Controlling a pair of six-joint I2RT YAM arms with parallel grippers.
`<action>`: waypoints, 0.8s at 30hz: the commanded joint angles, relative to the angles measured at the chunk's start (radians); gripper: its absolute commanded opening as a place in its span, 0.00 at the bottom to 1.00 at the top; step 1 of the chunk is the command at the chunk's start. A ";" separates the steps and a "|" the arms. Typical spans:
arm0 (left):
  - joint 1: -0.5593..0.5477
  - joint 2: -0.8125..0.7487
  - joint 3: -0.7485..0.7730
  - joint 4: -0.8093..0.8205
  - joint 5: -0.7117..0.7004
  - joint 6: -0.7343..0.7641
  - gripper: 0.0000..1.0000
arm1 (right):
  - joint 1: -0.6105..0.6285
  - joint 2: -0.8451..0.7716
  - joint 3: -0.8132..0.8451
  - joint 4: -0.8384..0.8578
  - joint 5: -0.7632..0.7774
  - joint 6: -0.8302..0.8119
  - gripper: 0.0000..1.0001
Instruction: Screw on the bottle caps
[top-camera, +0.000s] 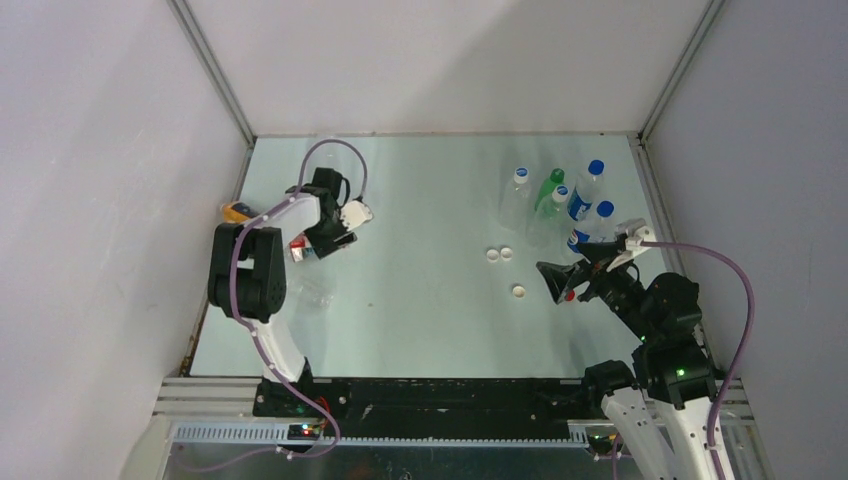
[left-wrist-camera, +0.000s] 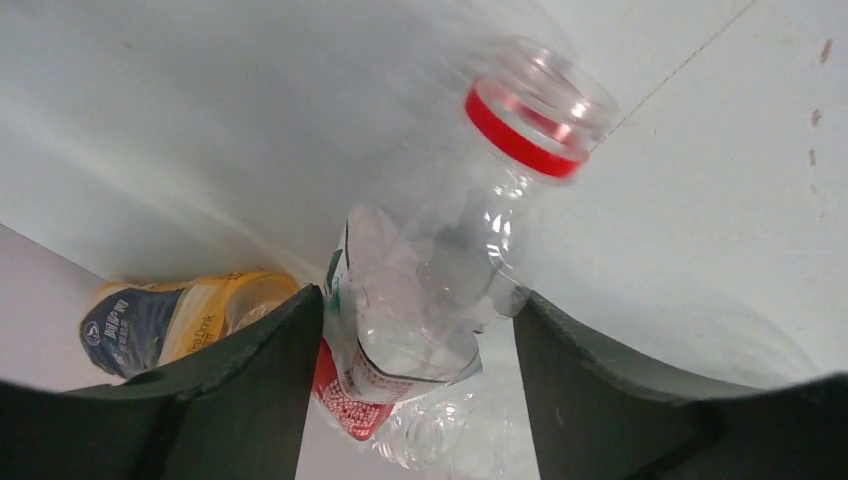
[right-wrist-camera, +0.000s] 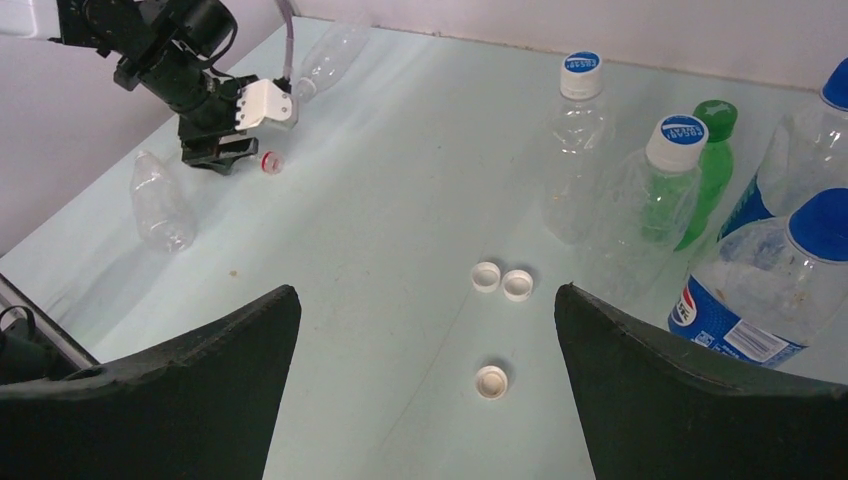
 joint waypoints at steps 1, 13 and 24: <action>0.009 0.000 0.073 -0.027 0.089 -0.049 0.66 | -0.004 0.004 0.004 0.023 0.044 -0.015 0.99; -0.125 -0.073 0.058 0.007 0.276 -0.283 0.62 | -0.013 0.000 0.025 -0.066 0.096 0.019 0.99; -0.210 -0.168 -0.002 0.124 0.280 -0.512 0.99 | -0.013 0.000 0.064 -0.175 0.223 0.038 0.99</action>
